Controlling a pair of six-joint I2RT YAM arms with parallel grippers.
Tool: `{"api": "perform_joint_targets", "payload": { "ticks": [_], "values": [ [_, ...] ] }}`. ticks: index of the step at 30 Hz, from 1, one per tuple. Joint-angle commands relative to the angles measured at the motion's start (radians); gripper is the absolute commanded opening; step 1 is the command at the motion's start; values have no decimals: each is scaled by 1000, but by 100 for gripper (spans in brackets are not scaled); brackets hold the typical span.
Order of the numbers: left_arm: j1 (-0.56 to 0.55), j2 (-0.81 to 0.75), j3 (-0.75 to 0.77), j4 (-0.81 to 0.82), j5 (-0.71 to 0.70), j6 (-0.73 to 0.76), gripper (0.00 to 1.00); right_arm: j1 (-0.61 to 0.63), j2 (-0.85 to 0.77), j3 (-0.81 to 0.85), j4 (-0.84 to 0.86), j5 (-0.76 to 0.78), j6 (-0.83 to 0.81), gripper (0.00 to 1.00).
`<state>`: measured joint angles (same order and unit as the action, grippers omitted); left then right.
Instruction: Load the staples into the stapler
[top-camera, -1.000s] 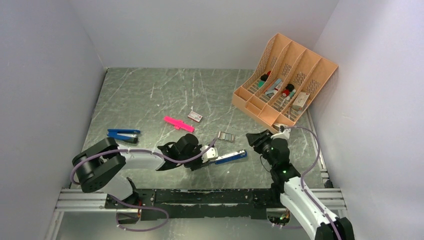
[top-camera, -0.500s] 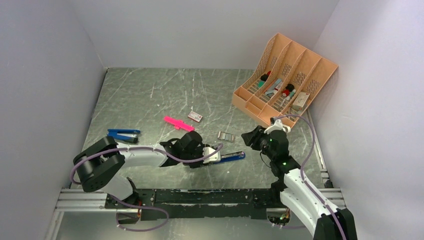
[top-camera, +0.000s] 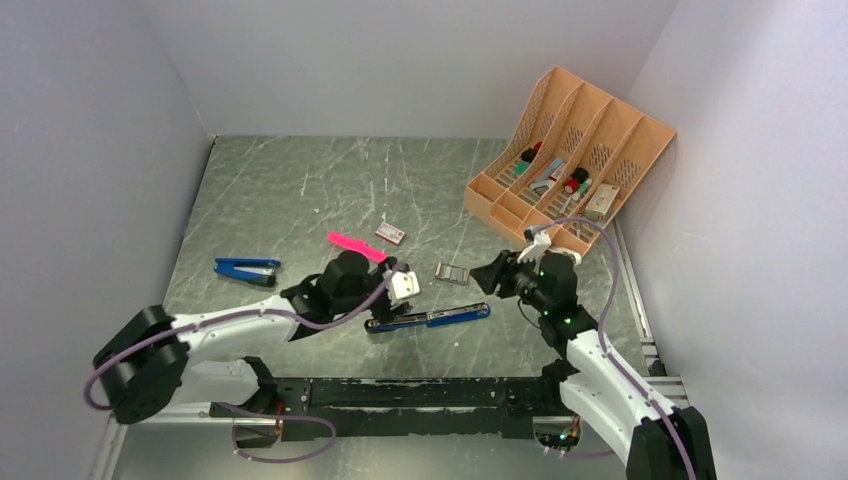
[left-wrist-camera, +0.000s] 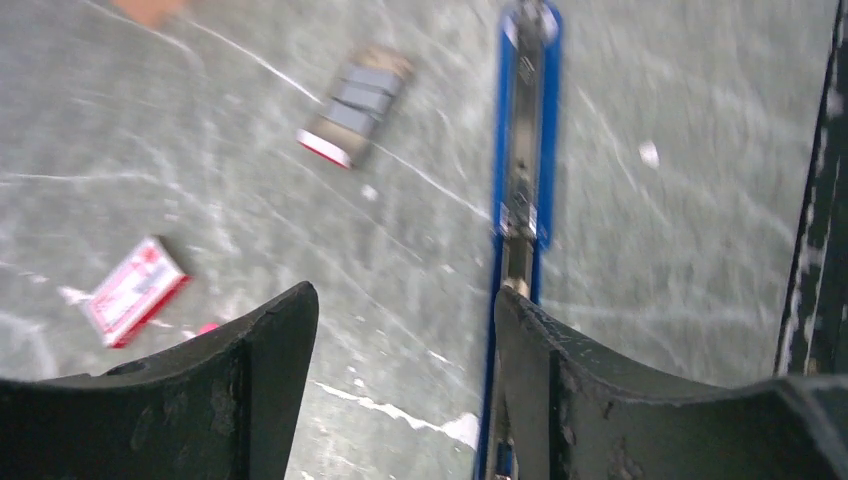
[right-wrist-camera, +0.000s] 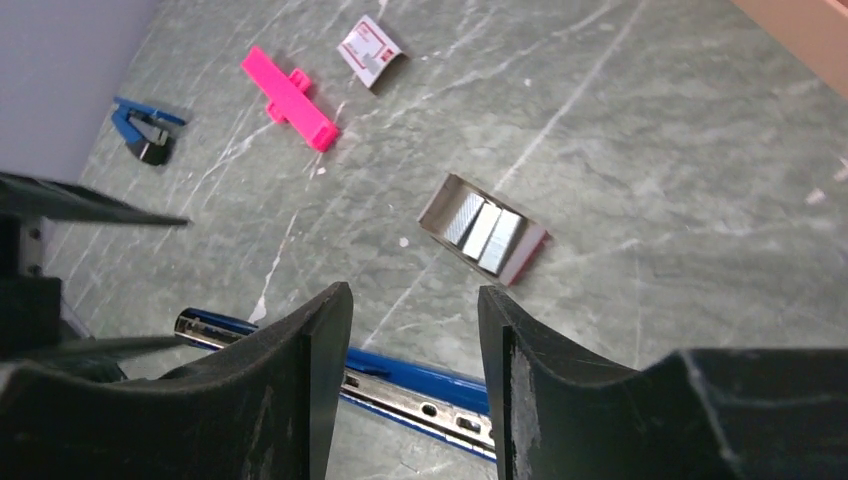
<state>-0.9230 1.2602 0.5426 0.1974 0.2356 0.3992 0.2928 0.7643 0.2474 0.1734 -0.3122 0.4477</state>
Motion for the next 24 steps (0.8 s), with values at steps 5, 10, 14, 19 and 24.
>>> {"api": "perform_joint_targets", "payload": {
  "ticks": [5,10,14,19,24],
  "values": [
    [32,-241,61,68,-413,-399,82,120,191,121,174,-142,-190,56],
    [74,-302,261,-223,-551,-542,87,354,299,228,95,-135,-439,56],
    [137,-350,365,-352,-552,-549,88,423,441,380,-128,-254,-591,56],
    [219,-437,286,-316,-608,-531,92,519,593,532,-392,-206,-818,57],
    [284,-467,253,-296,-551,-551,92,564,717,611,-527,-144,-937,57]
  ]
}}
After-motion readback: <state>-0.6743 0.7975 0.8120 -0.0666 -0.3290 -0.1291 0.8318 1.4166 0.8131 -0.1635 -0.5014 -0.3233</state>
